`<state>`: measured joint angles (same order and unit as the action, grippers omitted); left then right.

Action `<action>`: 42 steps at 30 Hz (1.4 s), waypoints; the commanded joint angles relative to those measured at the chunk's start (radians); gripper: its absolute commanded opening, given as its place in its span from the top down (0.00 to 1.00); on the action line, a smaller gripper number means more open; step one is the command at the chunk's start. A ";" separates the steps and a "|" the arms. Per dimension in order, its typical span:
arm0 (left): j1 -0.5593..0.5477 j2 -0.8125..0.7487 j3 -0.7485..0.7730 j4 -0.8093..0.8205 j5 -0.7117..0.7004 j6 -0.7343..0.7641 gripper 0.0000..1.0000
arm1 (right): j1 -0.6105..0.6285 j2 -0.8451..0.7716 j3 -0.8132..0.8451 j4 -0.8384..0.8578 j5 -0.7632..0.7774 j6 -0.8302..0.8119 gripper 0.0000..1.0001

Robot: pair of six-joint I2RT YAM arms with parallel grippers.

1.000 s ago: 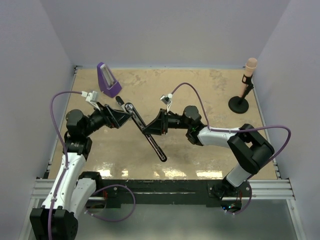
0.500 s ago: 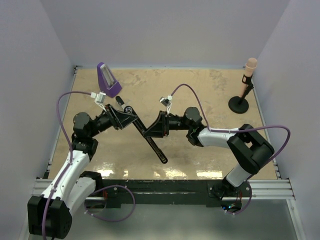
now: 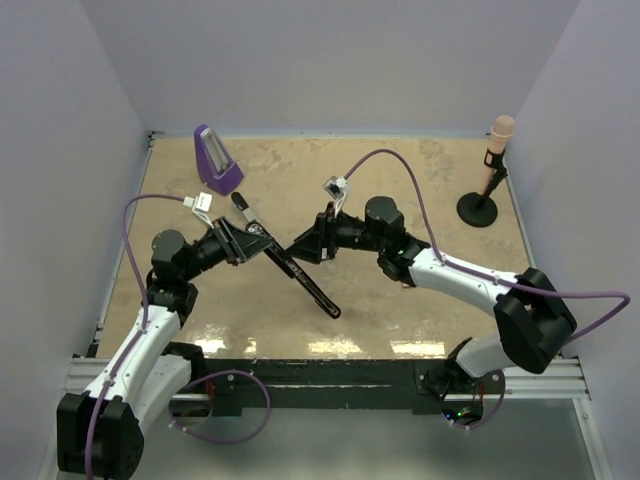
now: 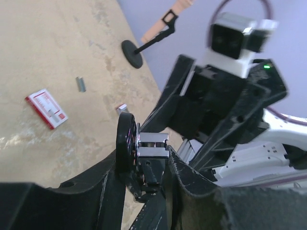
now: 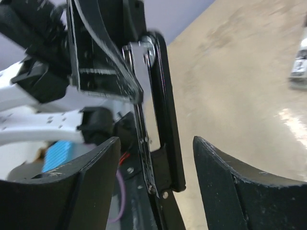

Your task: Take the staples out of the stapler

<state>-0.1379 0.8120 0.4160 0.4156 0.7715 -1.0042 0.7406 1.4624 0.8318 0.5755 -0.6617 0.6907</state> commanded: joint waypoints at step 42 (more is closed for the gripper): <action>0.004 0.029 0.216 -0.366 -0.081 0.180 0.14 | 0.257 -0.020 0.265 -0.658 0.846 -0.425 1.00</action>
<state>-0.1371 0.8398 0.5545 0.0944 0.6907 -0.9268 1.0115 1.4395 1.0103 -0.0681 0.0978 0.2359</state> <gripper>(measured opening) 0.810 0.304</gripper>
